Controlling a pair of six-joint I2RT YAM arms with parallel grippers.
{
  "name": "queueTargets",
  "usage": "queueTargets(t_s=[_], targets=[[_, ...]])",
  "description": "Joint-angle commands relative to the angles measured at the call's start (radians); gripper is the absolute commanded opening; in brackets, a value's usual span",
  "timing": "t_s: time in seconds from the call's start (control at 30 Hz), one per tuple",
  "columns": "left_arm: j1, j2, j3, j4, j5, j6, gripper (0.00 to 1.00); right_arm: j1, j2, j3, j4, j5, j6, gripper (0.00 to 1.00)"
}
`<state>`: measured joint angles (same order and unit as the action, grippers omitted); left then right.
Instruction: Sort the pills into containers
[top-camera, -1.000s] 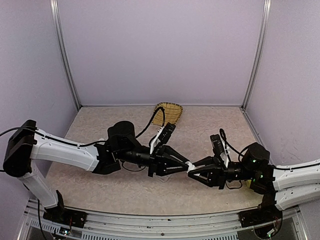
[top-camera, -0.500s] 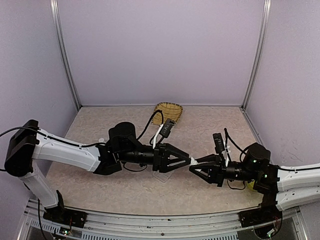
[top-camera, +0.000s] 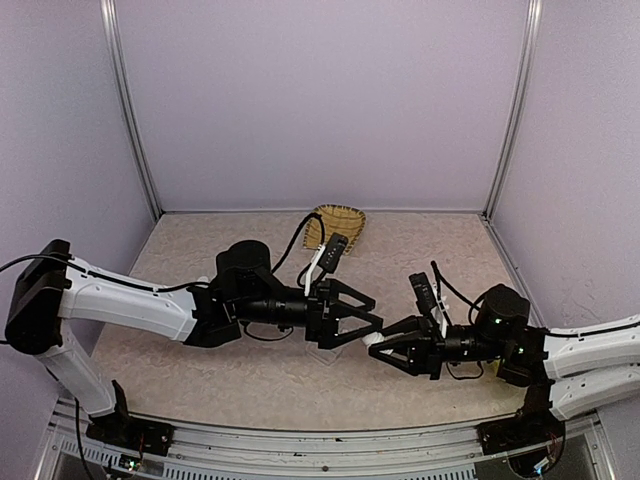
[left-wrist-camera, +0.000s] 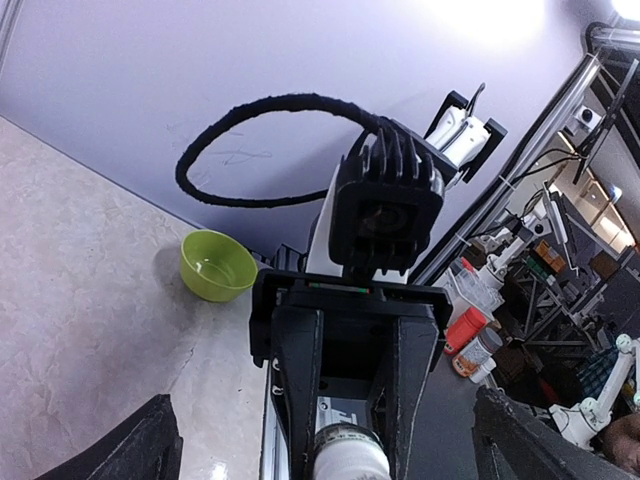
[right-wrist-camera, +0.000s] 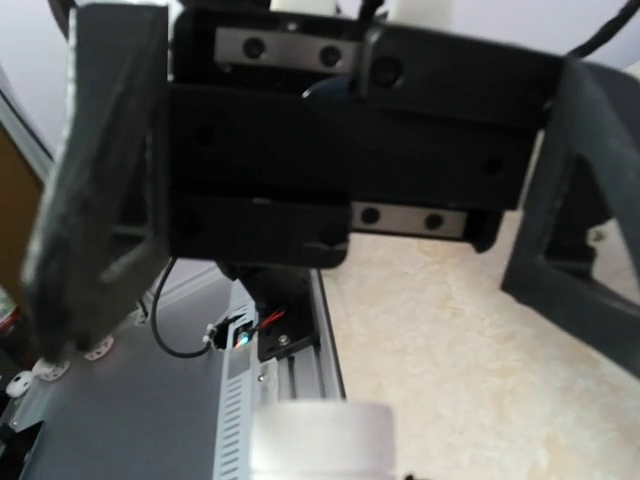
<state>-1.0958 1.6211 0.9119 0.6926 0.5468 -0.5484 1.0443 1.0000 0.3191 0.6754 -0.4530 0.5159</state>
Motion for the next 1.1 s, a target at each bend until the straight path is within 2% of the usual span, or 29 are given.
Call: queueTargets(t_s=[0.0,0.2,0.4,0.67,1.07], targets=[[-0.011,0.015,0.025,0.061,0.044,0.013,0.99,0.014,0.044,0.044,0.068,-0.02,0.021,0.22],[-0.047,0.018,0.022,0.09,0.088,0.066,0.99,0.014,0.082,0.023,0.138,0.004,0.061,0.22],[-0.068,0.013,0.025,0.093,0.115,0.097,0.97,0.014,0.062,0.008,0.132,0.056,0.063,0.21],[-0.069,0.012,0.023,0.083,0.107,0.1,0.92,0.014,-0.003,-0.019,0.056,0.204,0.067,0.18],[-0.068,0.003,0.019,0.073,0.104,0.097,0.91,0.015,-0.106,-0.044,-0.023,0.291,0.057,0.18]])
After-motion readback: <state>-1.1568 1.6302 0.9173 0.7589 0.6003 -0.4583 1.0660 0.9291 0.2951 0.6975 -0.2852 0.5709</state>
